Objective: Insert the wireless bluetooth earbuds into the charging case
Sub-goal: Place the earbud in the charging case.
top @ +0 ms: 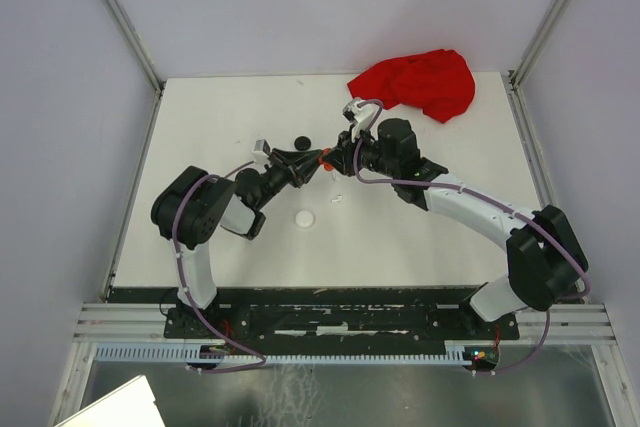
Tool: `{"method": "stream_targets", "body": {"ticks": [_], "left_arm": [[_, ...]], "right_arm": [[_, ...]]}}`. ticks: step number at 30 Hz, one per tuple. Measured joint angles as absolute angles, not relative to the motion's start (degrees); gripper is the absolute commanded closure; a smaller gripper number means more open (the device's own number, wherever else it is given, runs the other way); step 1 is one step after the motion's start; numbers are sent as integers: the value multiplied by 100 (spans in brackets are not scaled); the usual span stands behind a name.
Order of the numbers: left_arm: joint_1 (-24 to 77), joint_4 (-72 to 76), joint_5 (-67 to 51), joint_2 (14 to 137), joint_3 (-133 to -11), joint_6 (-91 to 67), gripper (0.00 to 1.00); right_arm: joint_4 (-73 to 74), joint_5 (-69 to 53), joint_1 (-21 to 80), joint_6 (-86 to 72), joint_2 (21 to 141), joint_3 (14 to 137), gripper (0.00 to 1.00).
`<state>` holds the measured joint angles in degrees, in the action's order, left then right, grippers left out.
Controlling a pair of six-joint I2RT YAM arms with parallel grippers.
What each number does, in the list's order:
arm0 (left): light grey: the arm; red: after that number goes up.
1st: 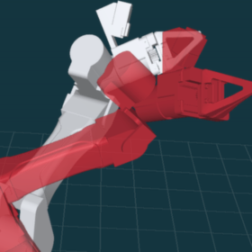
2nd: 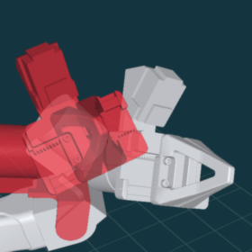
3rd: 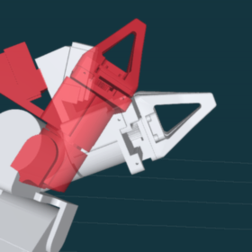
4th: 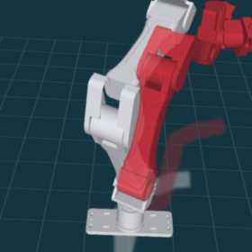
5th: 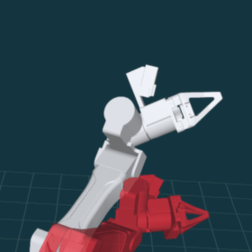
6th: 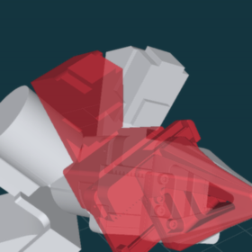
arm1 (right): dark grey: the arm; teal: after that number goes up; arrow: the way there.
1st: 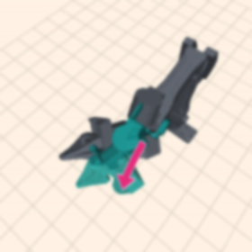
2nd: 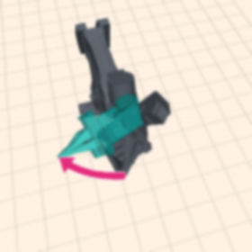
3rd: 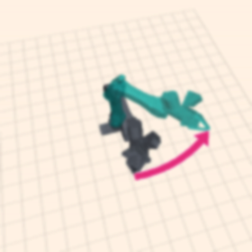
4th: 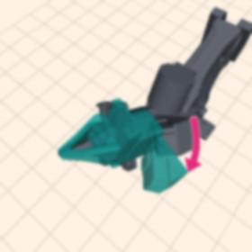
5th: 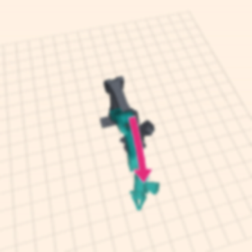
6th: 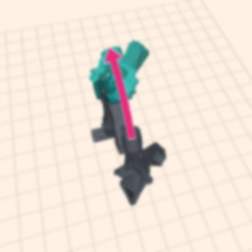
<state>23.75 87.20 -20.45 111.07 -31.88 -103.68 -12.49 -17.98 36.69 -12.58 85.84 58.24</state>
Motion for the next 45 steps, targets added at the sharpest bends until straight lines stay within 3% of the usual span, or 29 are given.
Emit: {"method": "stream_targets", "body": {"ticks": [45], "left_arm": [[2421, 8720, -2121, 11104, -3197, -10405, 97]], "right_arm": [[-1286, -1503, 3669, -958, 8799, 5822, 93]]}}
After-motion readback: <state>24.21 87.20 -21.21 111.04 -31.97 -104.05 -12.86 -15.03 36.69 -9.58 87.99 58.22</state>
